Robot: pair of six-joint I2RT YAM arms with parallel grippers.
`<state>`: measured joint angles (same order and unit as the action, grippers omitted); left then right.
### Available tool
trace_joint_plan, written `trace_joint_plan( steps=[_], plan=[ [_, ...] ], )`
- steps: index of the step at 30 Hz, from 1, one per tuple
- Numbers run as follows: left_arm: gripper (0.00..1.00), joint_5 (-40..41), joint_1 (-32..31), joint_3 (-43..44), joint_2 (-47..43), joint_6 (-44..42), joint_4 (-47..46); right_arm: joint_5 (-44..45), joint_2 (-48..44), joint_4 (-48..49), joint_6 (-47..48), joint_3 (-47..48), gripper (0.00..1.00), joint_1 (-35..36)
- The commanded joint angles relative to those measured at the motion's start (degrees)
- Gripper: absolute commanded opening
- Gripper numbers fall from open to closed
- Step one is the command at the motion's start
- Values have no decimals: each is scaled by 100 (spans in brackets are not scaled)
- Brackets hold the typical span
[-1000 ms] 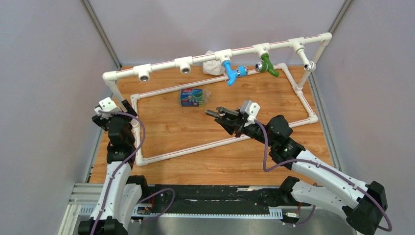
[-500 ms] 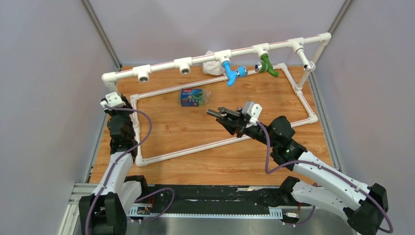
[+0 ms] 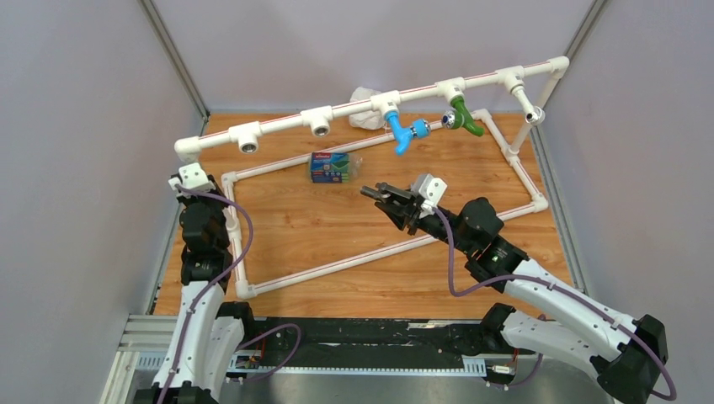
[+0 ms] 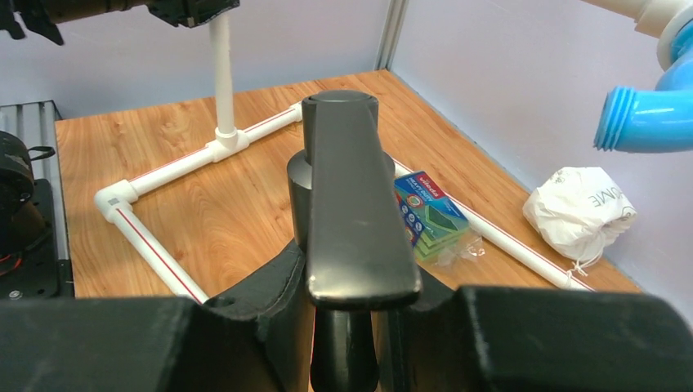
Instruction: Install the water faucets
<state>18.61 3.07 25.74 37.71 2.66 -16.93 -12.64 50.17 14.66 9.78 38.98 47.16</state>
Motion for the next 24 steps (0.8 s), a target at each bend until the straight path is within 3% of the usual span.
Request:
trace_joint_plan(
  steps=[1, 13, 19, 24],
  plan=[
    [18, -481, -281, 511, -325, 586, 794, 227, 10, 46, 278, 408, 0, -5],
    [19, -991, -878, 608, -712, 886, 1859, 428, 361, 819, 1647, 470, 0, 425],
    [19, -860, -1080, 670, -871, 693, 2211, 2026, 686, 1012, 3526, 663, 0, 1224],
    [19, -666, -1195, 757, -994, 675, 2545, 3582, 1125, 2144, 5478, 611, 0, 2016]
  ],
)
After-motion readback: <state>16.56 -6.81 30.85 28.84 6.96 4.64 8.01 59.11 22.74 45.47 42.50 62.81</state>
